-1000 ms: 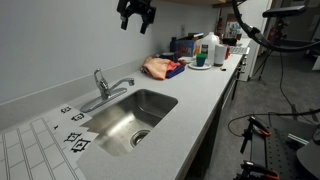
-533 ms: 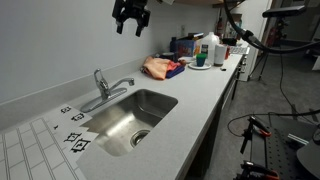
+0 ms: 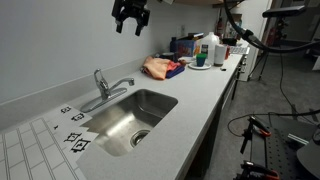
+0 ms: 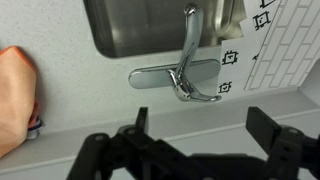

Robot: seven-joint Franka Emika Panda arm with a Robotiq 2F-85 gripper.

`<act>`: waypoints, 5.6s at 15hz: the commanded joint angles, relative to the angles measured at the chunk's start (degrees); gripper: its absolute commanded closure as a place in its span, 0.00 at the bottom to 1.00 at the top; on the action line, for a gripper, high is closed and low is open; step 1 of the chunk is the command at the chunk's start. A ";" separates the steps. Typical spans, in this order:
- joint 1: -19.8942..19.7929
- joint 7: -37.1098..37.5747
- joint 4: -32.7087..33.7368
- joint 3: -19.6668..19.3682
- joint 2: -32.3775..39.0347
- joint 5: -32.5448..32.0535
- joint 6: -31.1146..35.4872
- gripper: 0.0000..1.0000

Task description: Turn the faucet downwards

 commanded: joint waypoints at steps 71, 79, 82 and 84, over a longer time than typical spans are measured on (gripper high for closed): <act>11.96 16.55 32.67 -11.03 31.19 -21.19 2.20 0.00; 8.76 3.73 23.53 -6.58 18.01 -13.36 -11.85 0.00; 8.14 -0.85 16.65 -6.63 12.26 -11.80 -14.41 0.00; 7.38 -5.02 10.47 -6.91 7.75 -11.08 -14.57 0.00</act>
